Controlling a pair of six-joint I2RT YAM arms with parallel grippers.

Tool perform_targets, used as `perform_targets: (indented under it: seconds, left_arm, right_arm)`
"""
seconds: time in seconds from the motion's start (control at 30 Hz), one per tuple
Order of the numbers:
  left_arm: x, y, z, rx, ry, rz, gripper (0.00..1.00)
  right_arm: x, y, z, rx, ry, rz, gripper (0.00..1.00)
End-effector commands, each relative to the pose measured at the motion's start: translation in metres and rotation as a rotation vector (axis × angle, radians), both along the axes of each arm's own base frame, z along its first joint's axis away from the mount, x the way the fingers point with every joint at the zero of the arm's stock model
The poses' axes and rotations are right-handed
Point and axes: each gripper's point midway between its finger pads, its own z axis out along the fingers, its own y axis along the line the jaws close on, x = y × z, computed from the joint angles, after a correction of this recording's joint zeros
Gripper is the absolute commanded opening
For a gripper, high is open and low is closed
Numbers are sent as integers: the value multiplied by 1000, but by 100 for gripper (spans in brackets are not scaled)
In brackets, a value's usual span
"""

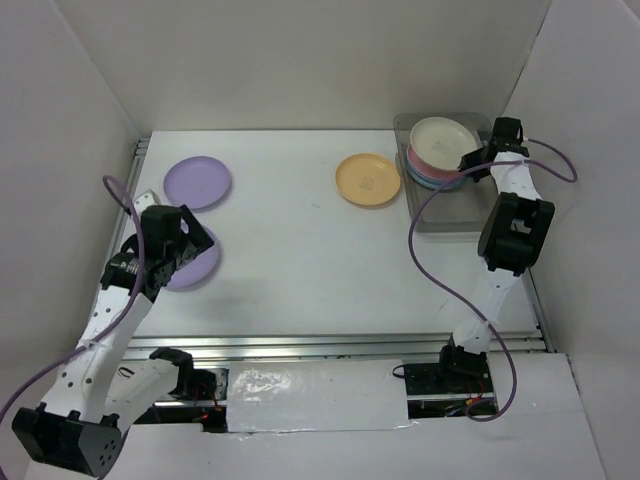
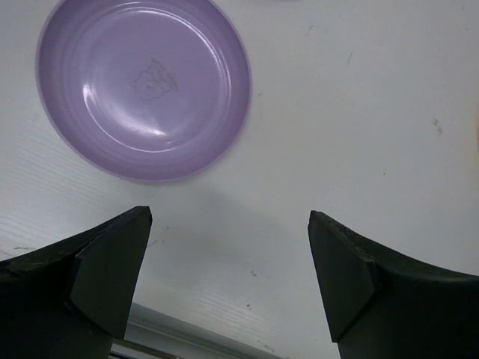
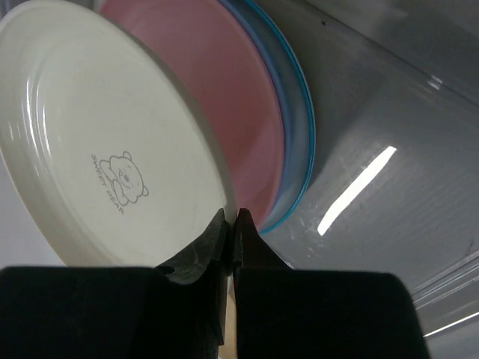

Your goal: Place the plates into the plastic bin on the countertop

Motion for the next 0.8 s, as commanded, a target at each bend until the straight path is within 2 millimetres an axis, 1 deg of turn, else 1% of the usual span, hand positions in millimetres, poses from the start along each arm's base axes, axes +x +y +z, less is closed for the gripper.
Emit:
perform_targets:
  seconds: [0.0, 0.03, 0.07, 0.1, 0.13, 0.2, 0.23, 0.3, 0.33, 0.37, 0.4, 0.43, 0.47, 0.5, 0.53, 0.57, 0.6, 0.63, 0.67, 0.7, 0.73, 0.77]
  left_arm:
    - [-7, 6, -8, -12, 14, -43, 99]
    - [-7, 13, -11, -19, 17, -20, 99]
    - [-8, 11, -16, -40, 27, -29, 99]
    - [-7, 12, -18, -50, 27, -28, 99]
    - [-7, 17, -22, -59, 33, -8, 99]
    - [-7, 20, -27, -96, 52, 14, 99]
    - [-6, 26, -30, -111, 59, 42, 99]
    - [-7, 32, -38, -156, 84, 90, 99]
    - [-8, 34, -40, -178, 88, 120, 99]
    - [-9, 37, -42, -190, 95, 145, 99]
    - [-14, 45, -42, -192, 94, 195, 99]
    - [-16, 49, -42, -199, 88, 228, 99]
    - [-18, 52, -42, -211, 75, 261, 99]
    - [-24, 56, -38, -215, 59, 296, 99]
    - [-29, 63, -37, -195, 54, 342, 99]
    - [-34, 66, -37, -208, 50, 395, 99]
    - [-39, 70, -35, -209, 38, 434, 99]
    - [-47, 76, -38, -192, 49, 486, 99]
    - [-51, 77, -45, -211, 53, 532, 99]
    - [-53, 80, -48, -217, 49, 556, 99]
    - [-55, 81, -55, -232, 55, 583, 99]
    - [-54, 81, -58, -248, 54, 594, 99]
  right_arm:
    - [18, 3, 50, -6, -114, -10, 0]
    - [18, 1, 48, -8, -111, -19, 1]
    - [19, -1, 46, -15, -108, -25, 8]
    - [19, -2, 44, -22, -103, -27, 21]
    - [18, -2, 47, -26, -99, -28, 64]
    - [16, -7, 54, -53, -98, -52, 100]
    - [14, -5, 67, -75, -120, -46, 100]
    - [9, -5, 80, -111, -133, -56, 100]
    - [5, 0, 104, -133, -175, -43, 100]
    - [2, 5, 116, -146, -194, -28, 100]
    - [-3, 11, 121, -164, -197, -18, 100]
    - [-12, 19, 153, -218, -251, 15, 100]
    - [-16, 43, 165, -247, -272, 64, 100]
    - [-24, 54, 162, -280, -260, 87, 100]
    - [-39, 70, 192, -328, -311, 130, 100]
    - [-47, 101, 196, -332, -324, 193, 100]
    - [-58, 117, 179, -331, -298, 240, 100]
    - [-74, 133, 210, -343, -395, 283, 100]
    - [-87, 167, 212, -322, -431, 362, 100]
    - [-101, 182, 182, -297, -402, 418, 100]
    - [-120, 205, 214, -247, -532, 496, 100]
    - [-132, 217, 213, -211, -554, 535, 100]
